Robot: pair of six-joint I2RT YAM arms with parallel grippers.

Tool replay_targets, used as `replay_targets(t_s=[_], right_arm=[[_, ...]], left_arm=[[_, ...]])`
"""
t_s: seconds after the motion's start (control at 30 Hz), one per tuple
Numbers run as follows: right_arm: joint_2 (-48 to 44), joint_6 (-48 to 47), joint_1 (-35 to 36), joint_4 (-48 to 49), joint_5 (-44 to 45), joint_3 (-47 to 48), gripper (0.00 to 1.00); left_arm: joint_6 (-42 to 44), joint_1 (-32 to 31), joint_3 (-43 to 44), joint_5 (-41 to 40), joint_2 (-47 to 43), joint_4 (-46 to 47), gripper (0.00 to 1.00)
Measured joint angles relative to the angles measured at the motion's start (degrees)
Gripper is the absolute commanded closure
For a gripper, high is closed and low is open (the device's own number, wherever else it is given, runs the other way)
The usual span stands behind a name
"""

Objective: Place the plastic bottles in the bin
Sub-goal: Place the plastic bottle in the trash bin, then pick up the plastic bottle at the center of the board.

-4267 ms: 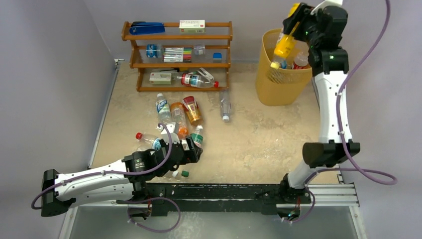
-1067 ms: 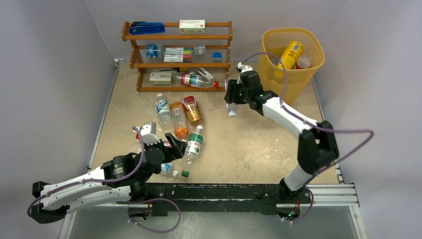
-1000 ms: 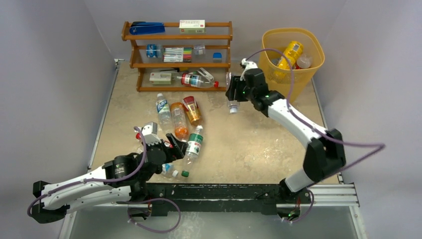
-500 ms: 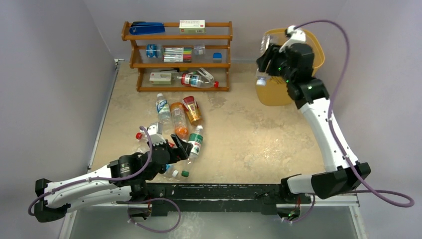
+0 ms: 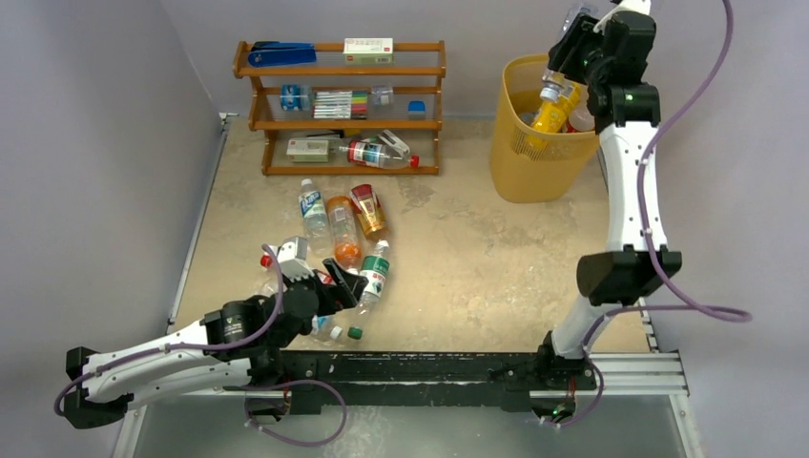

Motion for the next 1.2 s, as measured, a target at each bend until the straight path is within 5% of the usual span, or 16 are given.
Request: replay_targets(t_s=[0.1,0.3,0.83,1.2], right_arm=[[4.7,-0.1,-0.2,-1.7,0.0,3.7,0.36],[10.1,-0.9,-0.2,-4.9,0.0,6.1,0.08],[-4.4,-1.9,-0.2,-3.8,-5.1,2.9,0.07],[-9.6,-1.7,13.6,5.1,-13.6,-19.4,0.07]], left_arm=[[0.0,0.0,-0.3,0.1,-0.4,0.0,0.1],[0.0,0.0,-0.3,0.4,0.4,0.7,0.1],[0.0,0.0,-1.4,1.3,1.8,3.0,0.1],[0.0,0.0,-1.4,1.3,2.8,3.0,0.1]])
